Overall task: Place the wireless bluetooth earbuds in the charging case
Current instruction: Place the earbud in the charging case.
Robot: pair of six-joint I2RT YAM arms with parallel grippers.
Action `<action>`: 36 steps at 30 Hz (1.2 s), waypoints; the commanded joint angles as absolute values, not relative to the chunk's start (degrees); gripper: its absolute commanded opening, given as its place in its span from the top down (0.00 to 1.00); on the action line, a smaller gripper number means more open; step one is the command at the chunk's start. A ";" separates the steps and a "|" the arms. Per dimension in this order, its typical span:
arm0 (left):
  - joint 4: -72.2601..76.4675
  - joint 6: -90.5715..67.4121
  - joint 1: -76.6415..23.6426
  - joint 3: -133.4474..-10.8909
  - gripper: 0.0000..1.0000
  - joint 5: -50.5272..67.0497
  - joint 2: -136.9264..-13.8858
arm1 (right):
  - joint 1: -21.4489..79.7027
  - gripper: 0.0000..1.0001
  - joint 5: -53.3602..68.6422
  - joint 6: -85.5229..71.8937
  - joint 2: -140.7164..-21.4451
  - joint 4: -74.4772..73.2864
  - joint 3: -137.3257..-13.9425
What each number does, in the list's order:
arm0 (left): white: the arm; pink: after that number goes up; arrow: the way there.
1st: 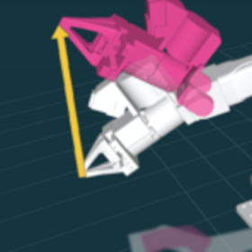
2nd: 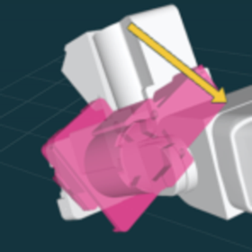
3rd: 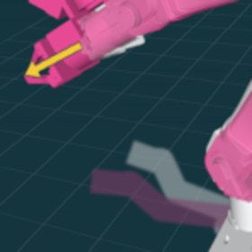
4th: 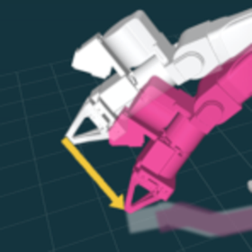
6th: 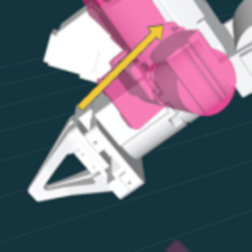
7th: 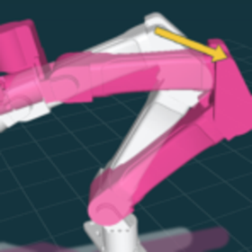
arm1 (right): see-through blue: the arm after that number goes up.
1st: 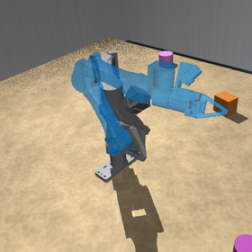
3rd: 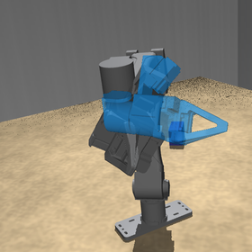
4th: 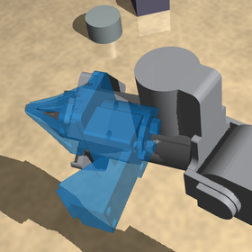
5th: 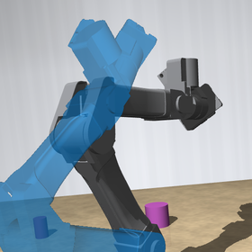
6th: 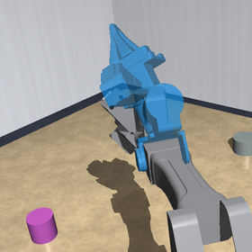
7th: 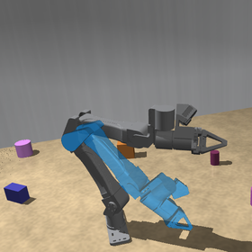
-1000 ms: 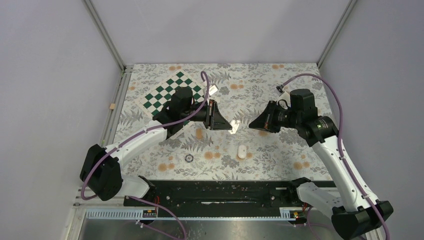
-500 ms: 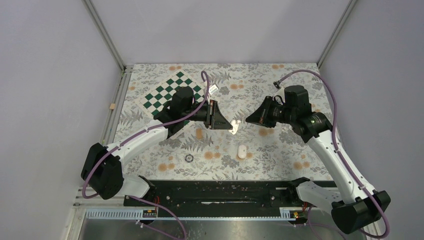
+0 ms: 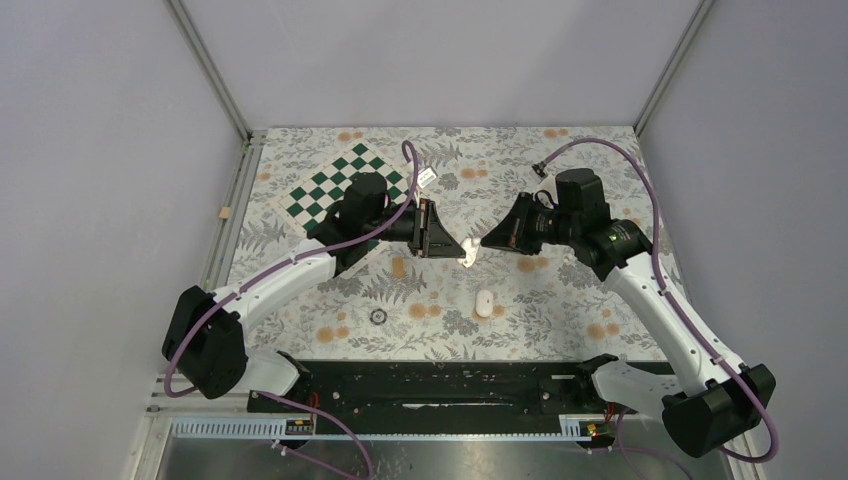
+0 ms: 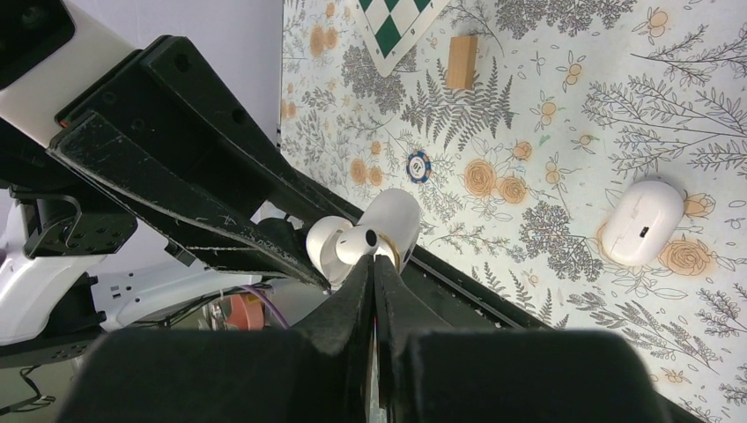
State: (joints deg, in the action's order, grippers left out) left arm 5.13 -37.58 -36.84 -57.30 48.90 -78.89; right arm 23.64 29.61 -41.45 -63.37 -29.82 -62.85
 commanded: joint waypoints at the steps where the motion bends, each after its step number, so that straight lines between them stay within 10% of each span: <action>1: 8.36 -37.97 -36.62 -60.24 1.00 49.91 -79.07 | 24.62 0.98 32.08 -40.96 -63.13 -28.51 -64.68; 36: 8.61 -37.90 -36.61 -60.10 1.00 50.31 -78.33 | 24.79 1.00 26.39 -42.89 -64.02 -26.27 -65.82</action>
